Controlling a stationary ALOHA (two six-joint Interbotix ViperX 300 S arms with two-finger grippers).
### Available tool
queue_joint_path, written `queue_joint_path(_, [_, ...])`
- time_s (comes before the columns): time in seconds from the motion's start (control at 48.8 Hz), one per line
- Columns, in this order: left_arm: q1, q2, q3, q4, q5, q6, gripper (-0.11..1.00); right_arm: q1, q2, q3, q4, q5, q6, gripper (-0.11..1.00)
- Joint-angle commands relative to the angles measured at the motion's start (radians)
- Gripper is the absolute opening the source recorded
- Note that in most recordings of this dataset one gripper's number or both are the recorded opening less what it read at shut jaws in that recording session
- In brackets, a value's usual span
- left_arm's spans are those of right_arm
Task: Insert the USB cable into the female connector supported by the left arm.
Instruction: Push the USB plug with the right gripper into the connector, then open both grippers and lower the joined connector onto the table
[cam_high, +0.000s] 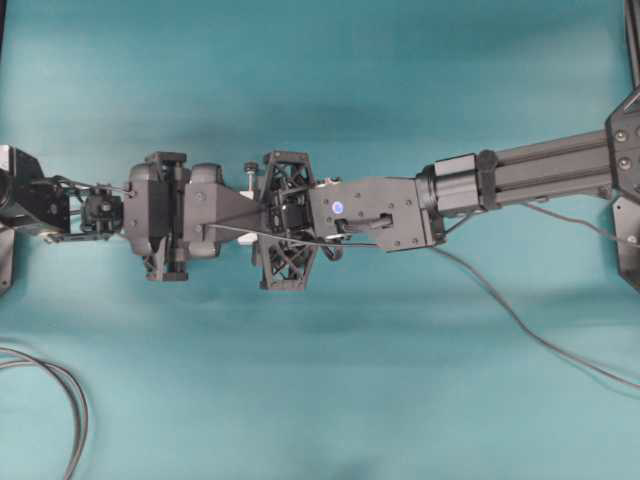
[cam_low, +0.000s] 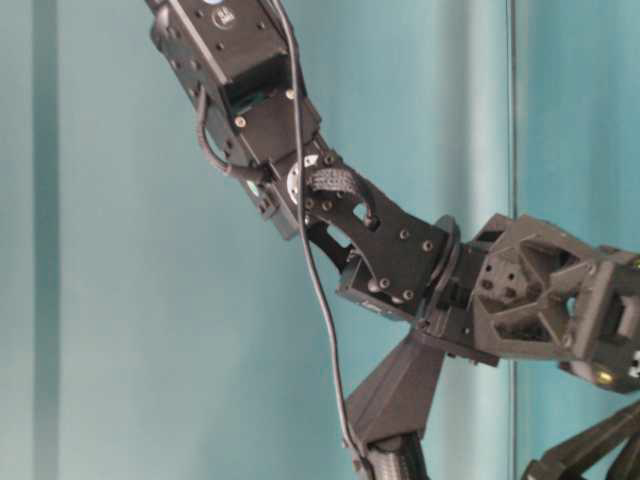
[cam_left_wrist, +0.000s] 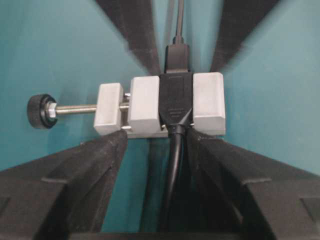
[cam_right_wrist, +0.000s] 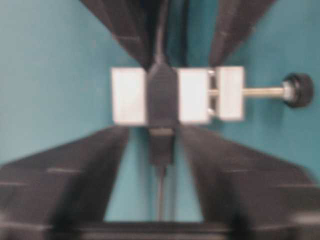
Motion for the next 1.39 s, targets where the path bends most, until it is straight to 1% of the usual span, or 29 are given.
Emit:
queue_joint_path(0.0, [-0.018,-0.005,-0.029,0.003,0.02,-0.012,0.82,0.008,-0.031,-0.018,-0.003,-0.002,0.003,0.75])
queue_joint_path(0.041, [-0.02,-0.009,-0.025,0.005,0.023,-0.015,0.82,0.009,-0.035,-0.012,-0.003,-0.002,0.005,0.76])
queue_joint_path(0.144, [-0.025,-0.037,0.003,0.003,0.043,-0.026,0.83,0.011,-0.063,0.017,-0.003,0.0,0.006,0.72])
queue_joint_path(0.185, [-0.026,-0.054,0.021,0.003,0.054,-0.031,0.83,0.012,-0.078,0.034,-0.003,0.0,0.006,0.72])
queue_joint_path(0.287, [-0.031,-0.106,0.081,0.003,0.069,-0.038,0.87,0.018,-0.137,0.095,-0.003,0.005,0.011,0.72])
queue_joint_path(0.39, [-0.031,-0.167,0.143,0.003,0.095,-0.038,0.87,0.023,-0.206,0.179,-0.003,0.005,0.04,0.72])
queue_joint_path(0.513, [-0.032,-0.259,0.193,-0.002,0.16,-0.04,0.87,0.023,-0.285,0.29,-0.003,-0.011,0.092,0.72])
queue_joint_path(0.574, [-0.031,-0.302,0.207,-0.002,0.199,-0.038,0.87,0.023,-0.327,0.342,-0.003,-0.041,0.114,0.72])
queue_joint_path(0.697, [-0.031,-0.38,0.218,-0.002,0.285,-0.04,0.87,0.023,-0.374,0.397,-0.003,-0.101,0.133,0.72])
queue_joint_path(0.8, [-0.031,-0.453,0.216,-0.003,0.362,-0.04,0.87,0.025,-0.396,0.408,-0.003,-0.115,0.138,0.72])
queue_joint_path(0.923, [-0.031,-0.572,0.206,-0.003,0.463,-0.043,0.87,0.023,-0.433,0.4,-0.003,-0.117,0.14,0.72])
queue_joint_path(0.984, [-0.031,-0.657,0.204,-0.008,0.515,-0.043,0.87,0.021,-0.465,0.396,-0.003,-0.123,0.14,0.72])
queue_joint_path(1.087, [-0.029,-0.781,0.216,-0.025,0.583,-0.043,0.87,0.012,-0.531,0.405,-0.003,-0.181,0.141,0.72])
queue_joint_path(1.21, [-0.017,-0.933,0.242,-0.026,0.678,-0.043,0.87,-0.006,-0.597,0.459,-0.003,-0.275,0.149,0.72])
queue_joint_path(1.374, [-0.014,-1.154,0.276,-0.026,0.764,-0.043,0.87,-0.023,-0.693,0.569,0.0,-0.431,0.193,0.72])
